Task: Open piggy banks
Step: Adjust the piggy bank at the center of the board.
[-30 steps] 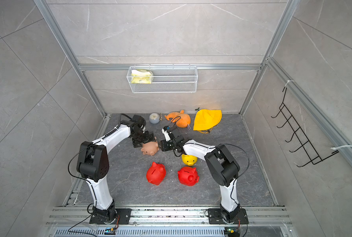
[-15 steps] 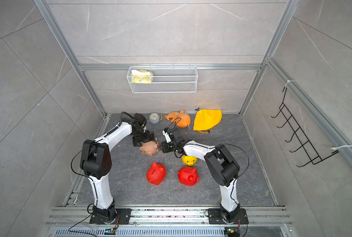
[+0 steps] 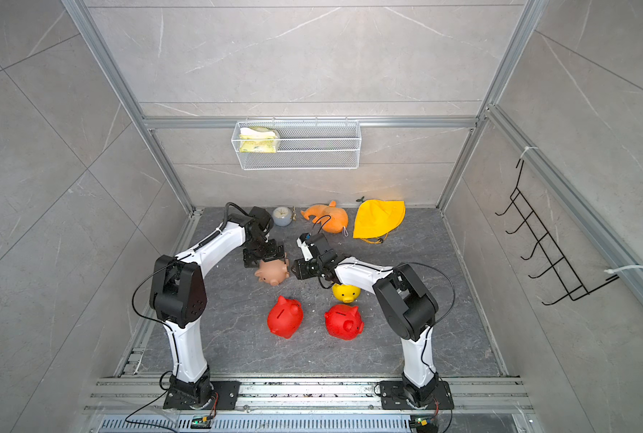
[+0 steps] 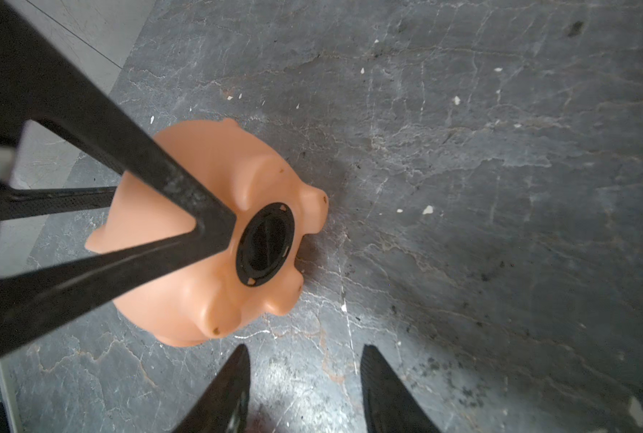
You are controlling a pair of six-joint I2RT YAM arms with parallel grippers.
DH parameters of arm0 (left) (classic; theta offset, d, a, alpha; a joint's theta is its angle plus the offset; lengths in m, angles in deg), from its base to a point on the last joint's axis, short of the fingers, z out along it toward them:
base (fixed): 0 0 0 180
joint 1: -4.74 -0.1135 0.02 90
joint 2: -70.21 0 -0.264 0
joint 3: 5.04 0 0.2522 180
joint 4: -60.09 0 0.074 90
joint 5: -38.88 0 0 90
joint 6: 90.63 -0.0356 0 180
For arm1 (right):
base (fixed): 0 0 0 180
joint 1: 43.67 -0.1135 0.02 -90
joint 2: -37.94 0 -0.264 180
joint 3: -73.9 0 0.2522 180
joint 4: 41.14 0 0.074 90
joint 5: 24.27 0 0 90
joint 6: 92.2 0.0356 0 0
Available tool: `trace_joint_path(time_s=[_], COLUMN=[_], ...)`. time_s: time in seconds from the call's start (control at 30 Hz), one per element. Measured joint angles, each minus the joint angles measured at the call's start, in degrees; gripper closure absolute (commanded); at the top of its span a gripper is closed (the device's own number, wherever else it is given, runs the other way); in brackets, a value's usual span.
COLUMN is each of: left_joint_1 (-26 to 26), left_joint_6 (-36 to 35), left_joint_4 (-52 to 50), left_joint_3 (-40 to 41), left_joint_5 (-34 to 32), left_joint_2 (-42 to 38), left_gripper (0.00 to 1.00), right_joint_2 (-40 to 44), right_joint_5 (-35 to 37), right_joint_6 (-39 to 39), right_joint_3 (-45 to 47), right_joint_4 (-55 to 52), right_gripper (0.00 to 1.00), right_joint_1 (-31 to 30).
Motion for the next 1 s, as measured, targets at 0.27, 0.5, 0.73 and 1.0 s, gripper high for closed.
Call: trace_joint_path(time_s=[0.27, 0.5, 0.73, 1.0], left_joint_1=[0.98, 0.90, -0.33, -1.77], left_joint_6=[-0.02, -0.04, -4.39, -12.17], left_joint_4=[-2.47, -1.92, 2.49, 4.50], left_joint_3=[-1.33, -0.44, 3.41, 4.85], left_joint_5=[-2.34, -2.36, 0.85, 4.90], left_joint_2=[0.22, 1.31, -0.66, -1.07], left_gripper=[0.00, 0.03, 0.04, 0.03], right_joint_2=[0.00, 0.00, 0.02, 0.02], right_joint_5=[0.00, 0.00, -3.13, -9.81], right_joint_6=[0.00, -0.02, 0.04, 2.16], right_joint_3=[0.04, 1.36, 3.43, 3.63], right_joint_4=[0.02, 0.07, 3.43, 9.88], right_gripper=[0.46, 0.48, 0.60, 0.70], right_joint_1=[-0.02, 0.04, 1.38, 2.16])
